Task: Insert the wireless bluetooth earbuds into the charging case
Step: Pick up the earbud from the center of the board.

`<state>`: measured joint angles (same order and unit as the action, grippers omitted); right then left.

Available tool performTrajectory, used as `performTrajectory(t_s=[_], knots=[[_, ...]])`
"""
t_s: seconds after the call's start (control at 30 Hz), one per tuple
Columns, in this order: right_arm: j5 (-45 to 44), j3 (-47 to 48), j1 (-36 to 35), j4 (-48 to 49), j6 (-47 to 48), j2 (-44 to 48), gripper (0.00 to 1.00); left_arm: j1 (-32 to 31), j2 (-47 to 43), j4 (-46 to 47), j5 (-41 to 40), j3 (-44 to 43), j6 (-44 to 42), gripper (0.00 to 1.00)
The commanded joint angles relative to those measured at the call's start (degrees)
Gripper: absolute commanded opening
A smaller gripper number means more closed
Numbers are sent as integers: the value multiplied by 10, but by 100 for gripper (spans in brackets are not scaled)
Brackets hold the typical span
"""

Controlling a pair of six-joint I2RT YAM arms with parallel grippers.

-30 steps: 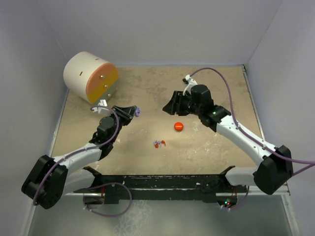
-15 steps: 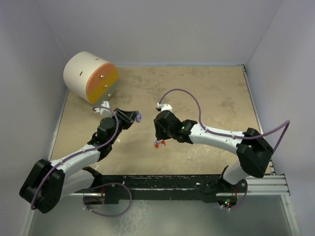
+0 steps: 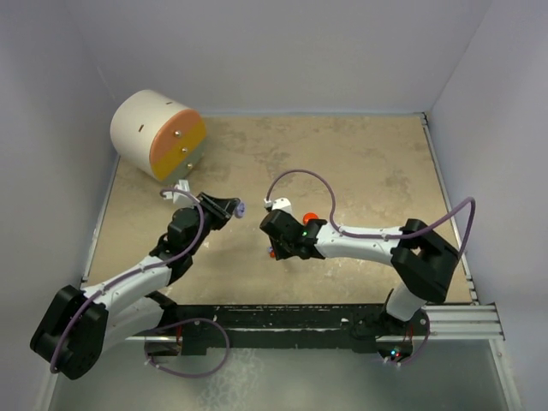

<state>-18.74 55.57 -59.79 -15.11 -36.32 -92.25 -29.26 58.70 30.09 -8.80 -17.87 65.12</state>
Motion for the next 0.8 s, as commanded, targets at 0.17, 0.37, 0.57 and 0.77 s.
performTrajectory(t_s=[0.17, 0.37, 0.57, 0.77], knots=[[-45, 45, -7, -22, 25, -30, 39, 4, -15, 22, -1, 16, 1, 0], [-53, 65, -12, -25, 39, -51, 39, 5, -18, 24, -2, 21, 2, 0], [-54, 78, -15, -26, 49, -73, 40, 6, -22, 21, -2, 21, 3, 0], [-58, 80, -15, -28, 50, -81, 41, 7, -23, 20, -2, 23, 2, 0]])
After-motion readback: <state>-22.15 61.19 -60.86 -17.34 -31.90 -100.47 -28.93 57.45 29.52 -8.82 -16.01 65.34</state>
